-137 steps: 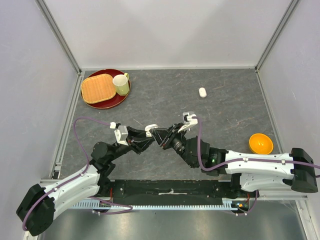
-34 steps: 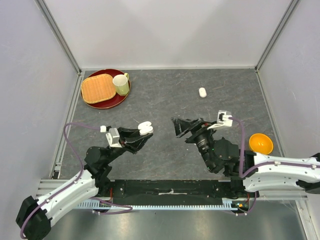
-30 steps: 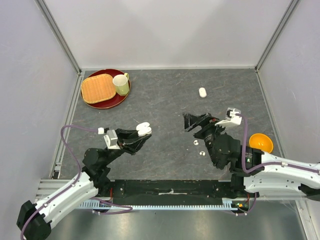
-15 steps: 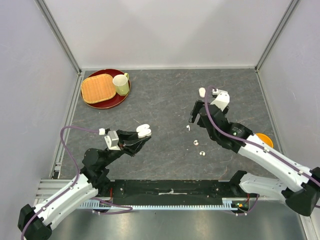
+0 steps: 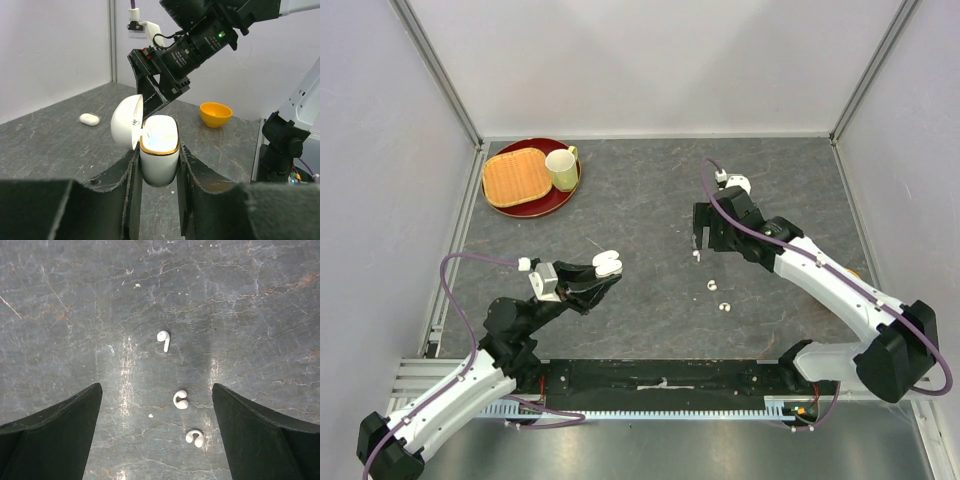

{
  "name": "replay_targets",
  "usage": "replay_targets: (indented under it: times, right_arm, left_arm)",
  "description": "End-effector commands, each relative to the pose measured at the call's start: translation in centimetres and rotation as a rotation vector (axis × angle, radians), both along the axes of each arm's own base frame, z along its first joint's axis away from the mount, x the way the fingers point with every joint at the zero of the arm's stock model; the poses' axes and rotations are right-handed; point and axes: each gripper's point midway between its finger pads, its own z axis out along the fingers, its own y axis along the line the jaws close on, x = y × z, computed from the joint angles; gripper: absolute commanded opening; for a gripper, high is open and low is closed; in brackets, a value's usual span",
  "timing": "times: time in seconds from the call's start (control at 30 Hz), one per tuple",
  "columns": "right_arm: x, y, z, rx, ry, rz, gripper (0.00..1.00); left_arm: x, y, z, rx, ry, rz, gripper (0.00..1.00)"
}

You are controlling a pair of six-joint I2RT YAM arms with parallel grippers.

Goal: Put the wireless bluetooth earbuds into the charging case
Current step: Pick up the earbud from the center of the board.

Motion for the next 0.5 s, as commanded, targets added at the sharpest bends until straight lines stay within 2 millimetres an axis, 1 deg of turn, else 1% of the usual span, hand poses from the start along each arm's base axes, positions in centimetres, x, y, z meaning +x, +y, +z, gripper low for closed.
replay_targets:
  times: [0.0,0.1,0.13,0.17,0.33,0.43,0.47]
  right_arm:
    - [1.0,1.0,0.8,-0.026,-0.035,0.101,0.98]
    - [1.9,0.5,-0.1,-0.085,-0.019,0.076,0.98]
    - [2.0,0.6,-0.3,-0.091,-0.01,0.074,0.98]
    - [2.1,1.1,-1.0,-0.092,0.012,0.1,0.98]
    - [3.0,2.4,-2.5,-0.063,0.039,0.111,0.98]
    - [3.7,2.2,-3.3,-0.077,0.058,0.093,0.92]
    - [3.8,2.0,-4.2,-0.089,0.08,0.092,0.9]
  left_arm:
    - [-0.3,0.0,0.8,0.012,-0.058,-0.008,0.02]
    - [-0.3,0.0,0.9,0.007,-0.054,-0.007,0.02]
    - [-0.3,0.1,1.0,0.0,-0.054,-0.006,0.02]
    - [-0.5,0.0,1.1,0.0,-0.06,-0.012,0.02]
    - [-0.4,0.2,1.3,0.013,-0.085,0.002,0.02]
    - [-0.6,0.2,1.5,0.012,-0.088,-0.003,0.02]
    - [-0.7,0.3,1.7,0.008,-0.09,-0.003,0.02]
